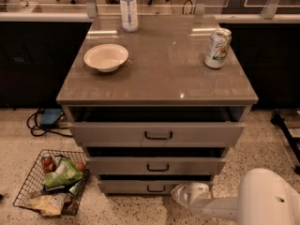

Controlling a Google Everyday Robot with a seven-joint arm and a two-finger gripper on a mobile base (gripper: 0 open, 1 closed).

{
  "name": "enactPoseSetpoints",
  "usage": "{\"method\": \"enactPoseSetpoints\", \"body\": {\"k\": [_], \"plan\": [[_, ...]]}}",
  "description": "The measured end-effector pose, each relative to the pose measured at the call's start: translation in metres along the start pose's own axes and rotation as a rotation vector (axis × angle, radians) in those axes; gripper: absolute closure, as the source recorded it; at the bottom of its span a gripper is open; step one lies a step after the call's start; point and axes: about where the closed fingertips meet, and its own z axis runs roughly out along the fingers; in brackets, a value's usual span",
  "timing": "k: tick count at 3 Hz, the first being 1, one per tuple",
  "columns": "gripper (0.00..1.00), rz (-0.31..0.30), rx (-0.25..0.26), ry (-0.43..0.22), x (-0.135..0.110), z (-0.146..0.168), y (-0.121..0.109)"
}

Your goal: Close bottom drawer

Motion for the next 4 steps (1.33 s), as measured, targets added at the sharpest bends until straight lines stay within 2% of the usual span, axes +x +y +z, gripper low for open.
{"method": "enactPoseSetpoints", "body": {"k": [2, 3, 4], "plan": [[0.07, 0.0, -0.002, -0.003, -0.002, 0.0014, 0.0009], [0.0, 0.0, -0.002, -0.004, -0.0027, 0.0019, 0.0013], [0.0, 0.0, -0.002, -0.004, -0.0045, 0.0009, 0.0034]]}}
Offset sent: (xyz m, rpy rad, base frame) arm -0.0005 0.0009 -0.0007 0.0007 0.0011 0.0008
